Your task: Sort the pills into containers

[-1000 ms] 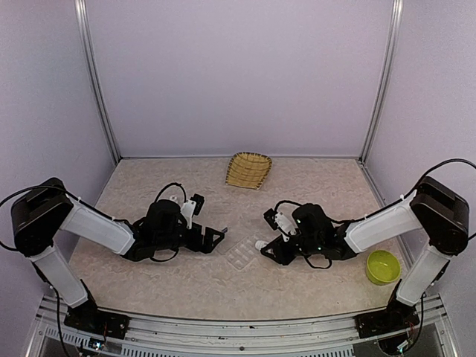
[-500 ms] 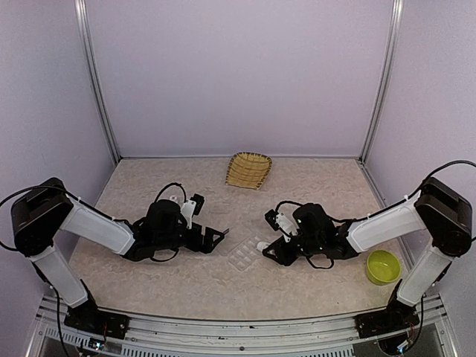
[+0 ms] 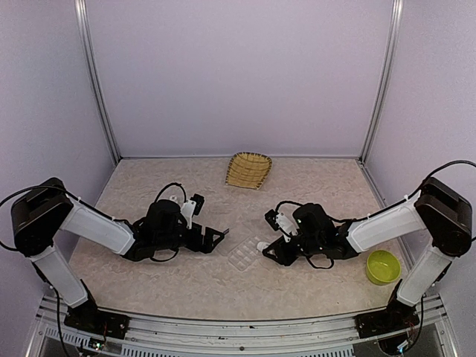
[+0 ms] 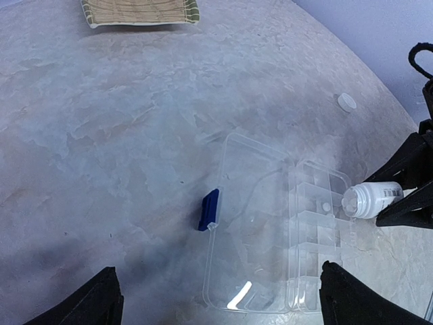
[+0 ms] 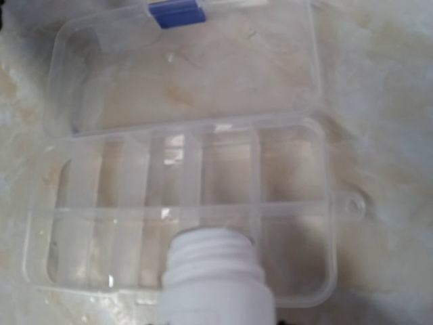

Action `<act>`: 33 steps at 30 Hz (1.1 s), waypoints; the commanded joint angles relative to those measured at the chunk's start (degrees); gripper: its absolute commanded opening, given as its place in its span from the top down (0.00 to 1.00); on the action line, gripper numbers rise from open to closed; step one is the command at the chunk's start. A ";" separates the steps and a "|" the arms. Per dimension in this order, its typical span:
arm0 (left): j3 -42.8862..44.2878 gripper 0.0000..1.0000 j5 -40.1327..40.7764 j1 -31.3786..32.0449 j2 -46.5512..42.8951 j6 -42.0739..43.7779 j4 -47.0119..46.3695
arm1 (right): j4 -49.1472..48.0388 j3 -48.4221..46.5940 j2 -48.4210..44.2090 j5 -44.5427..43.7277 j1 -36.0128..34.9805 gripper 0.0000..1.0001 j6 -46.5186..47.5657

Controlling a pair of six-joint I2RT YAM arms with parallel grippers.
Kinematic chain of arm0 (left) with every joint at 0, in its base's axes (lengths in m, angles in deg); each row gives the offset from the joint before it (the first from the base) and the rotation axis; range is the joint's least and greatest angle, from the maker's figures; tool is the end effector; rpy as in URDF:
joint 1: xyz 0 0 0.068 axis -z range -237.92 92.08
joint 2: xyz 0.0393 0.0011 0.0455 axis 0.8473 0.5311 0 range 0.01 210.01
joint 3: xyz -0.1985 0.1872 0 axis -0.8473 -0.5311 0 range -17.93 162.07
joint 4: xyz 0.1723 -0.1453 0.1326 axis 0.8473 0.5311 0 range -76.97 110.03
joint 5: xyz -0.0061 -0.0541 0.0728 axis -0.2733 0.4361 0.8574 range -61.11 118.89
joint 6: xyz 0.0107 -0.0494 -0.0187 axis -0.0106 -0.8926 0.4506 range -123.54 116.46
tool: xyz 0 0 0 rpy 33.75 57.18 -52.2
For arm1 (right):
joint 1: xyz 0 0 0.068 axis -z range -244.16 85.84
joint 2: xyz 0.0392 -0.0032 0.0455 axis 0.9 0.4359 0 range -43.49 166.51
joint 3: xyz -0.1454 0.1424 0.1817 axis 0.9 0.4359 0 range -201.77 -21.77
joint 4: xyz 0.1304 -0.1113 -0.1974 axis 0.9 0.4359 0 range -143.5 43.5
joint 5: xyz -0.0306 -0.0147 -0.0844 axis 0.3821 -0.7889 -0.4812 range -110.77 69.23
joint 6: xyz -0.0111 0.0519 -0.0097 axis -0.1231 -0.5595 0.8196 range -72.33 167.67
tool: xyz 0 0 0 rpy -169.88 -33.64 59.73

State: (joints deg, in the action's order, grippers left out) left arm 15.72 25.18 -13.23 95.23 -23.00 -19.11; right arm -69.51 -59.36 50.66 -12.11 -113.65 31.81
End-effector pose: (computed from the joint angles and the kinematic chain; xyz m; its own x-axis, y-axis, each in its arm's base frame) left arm 0.2180 -0.2188 0.1358 -0.5764 0.1026 -0.8107 0.5831 0.7466 -0.3202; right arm 0.1954 0.2370 0.1344 -0.6319 -0.3239 -0.7041 -0.6792 0.6690 0.3018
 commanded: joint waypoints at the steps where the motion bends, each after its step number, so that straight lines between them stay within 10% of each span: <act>1: -0.07 0.01 -0.42 -0.39 0.17 -0.05 -1.17 | 1.36 -0.83 -0.84 -0.59 -0.53 0.83 0.59; 33: -0.07 0.01 -0.44 -0.41 0.06 0.12 -0.99 | 5.10 -4.60 0.93 0.08 -0.53 0.83 0.44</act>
State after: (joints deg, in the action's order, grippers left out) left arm 15.72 25.18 -13.23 95.23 -23.00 -19.11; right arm -64.46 -62.48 51.09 -12.48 -113.65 32.01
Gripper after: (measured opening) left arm 0.987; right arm 0.329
